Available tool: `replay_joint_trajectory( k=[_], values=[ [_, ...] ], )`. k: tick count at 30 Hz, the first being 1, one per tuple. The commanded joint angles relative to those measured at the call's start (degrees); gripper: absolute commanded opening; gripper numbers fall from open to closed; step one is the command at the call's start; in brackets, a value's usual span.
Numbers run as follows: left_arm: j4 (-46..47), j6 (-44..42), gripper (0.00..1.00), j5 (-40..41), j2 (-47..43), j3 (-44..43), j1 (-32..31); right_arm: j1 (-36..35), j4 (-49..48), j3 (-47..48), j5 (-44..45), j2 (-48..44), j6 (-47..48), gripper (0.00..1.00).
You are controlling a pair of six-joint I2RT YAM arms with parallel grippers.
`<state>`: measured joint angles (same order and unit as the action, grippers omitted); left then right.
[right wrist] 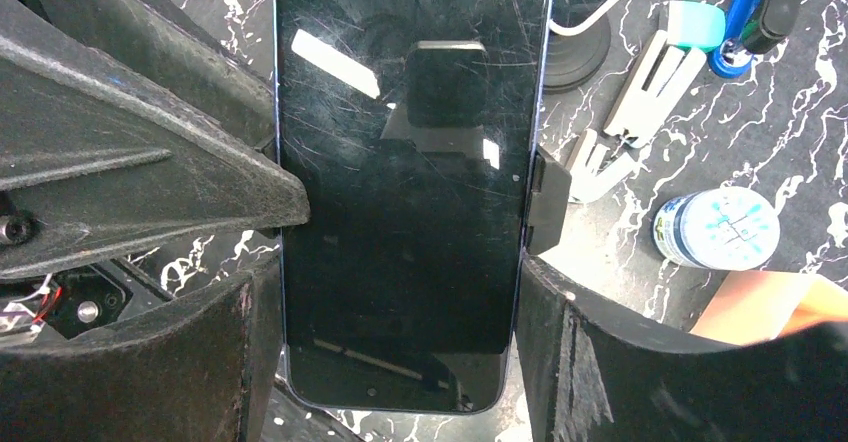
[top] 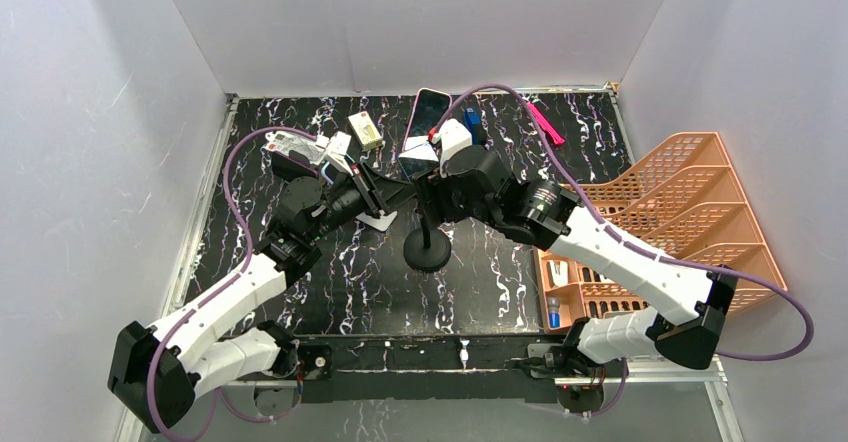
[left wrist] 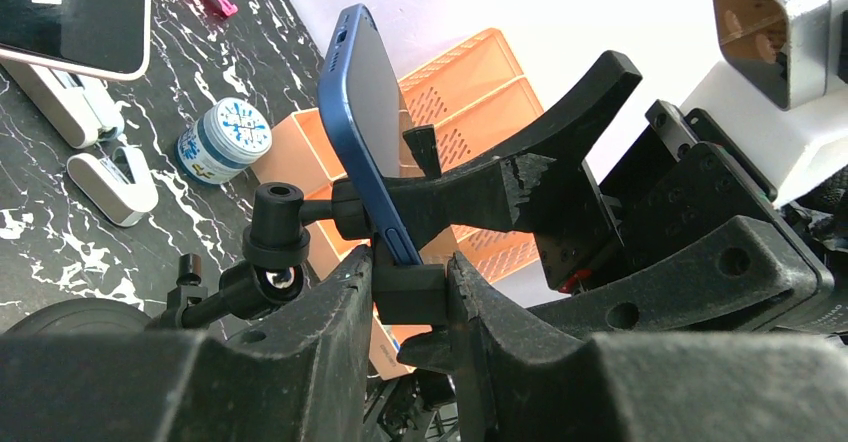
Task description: Remove the phone from the phone stand
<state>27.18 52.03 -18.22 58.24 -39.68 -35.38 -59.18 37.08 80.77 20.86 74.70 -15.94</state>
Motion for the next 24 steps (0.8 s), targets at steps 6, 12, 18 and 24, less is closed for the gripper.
replay_joint_trajectory(
  k=[6, 12, 18, 24],
  values=[
    [-2.8, -3.4, 0.00, -3.0, -2.8, 1.5, 2.8, 6.5, 3.0, -4.5, 3.0, -4.9, -2.4, 0.00],
    [1.4, -1.5, 0.00, -6.2, -1.4, 2.9, 3.9, 7.4, 1.5, -5.6, -0.5, -6.3, -3.3, 0.00],
    [4.6, -0.5, 0.00, -7.3, 0.3, 3.7, 4.1, 8.2, -1.0, -6.3, -4.1, -7.5, -5.3, 0.00],
    [8.5, 0.7, 0.00, -8.9, 1.0, 4.8, 4.2, 9.2, -3.8, -7.8, -7.5, -9.3, -8.0, 0.00]
  ],
)
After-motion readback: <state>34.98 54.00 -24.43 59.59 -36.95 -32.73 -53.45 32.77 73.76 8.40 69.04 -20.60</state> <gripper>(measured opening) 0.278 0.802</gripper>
